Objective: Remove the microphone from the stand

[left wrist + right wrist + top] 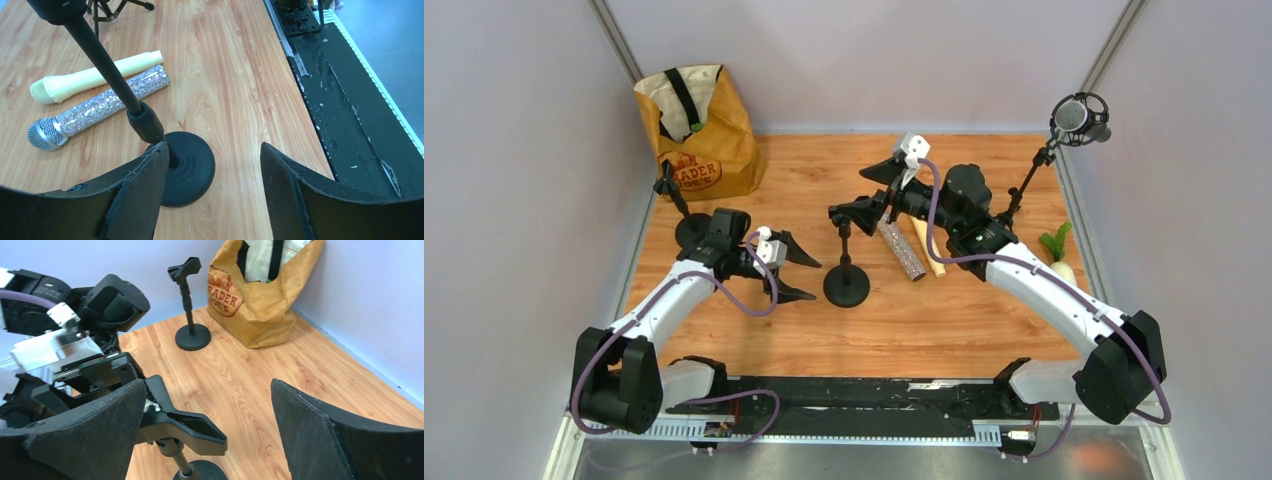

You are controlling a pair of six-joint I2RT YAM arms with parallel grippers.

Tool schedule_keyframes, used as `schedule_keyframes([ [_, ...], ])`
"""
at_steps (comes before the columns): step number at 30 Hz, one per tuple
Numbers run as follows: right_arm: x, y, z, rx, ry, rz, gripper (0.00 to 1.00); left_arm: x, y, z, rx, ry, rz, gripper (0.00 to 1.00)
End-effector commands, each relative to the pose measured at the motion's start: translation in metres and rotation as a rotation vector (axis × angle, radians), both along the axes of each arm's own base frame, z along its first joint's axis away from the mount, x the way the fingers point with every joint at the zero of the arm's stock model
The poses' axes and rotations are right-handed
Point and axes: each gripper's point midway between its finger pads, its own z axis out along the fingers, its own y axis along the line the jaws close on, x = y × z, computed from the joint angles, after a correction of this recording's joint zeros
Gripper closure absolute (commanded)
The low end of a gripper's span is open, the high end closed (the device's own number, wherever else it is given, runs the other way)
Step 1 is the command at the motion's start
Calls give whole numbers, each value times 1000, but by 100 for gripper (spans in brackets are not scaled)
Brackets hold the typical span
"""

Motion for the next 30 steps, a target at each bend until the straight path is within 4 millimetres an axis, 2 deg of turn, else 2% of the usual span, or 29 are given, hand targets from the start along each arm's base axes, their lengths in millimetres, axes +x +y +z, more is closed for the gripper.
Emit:
schedule_keyframes([
  [1, 14, -4, 14, 24, -40, -87, 0, 0, 0, 8, -30, -43, -8, 25],
  [8, 17, 1, -9, -53, -62, -79, 0, 0, 0, 8, -27, -49, -4, 25],
  [15, 18, 1, -42, -138, -33, -62, 0, 0, 0, 7, -28, -52, -4, 25],
  [26, 6, -4, -67, -195, -29, -31, 0, 1, 0, 6, -29, -53, -3, 25],
  [30, 5, -4, -71, -196, -24, -25, 0, 1, 0, 6, -27, -50, -2, 25],
])
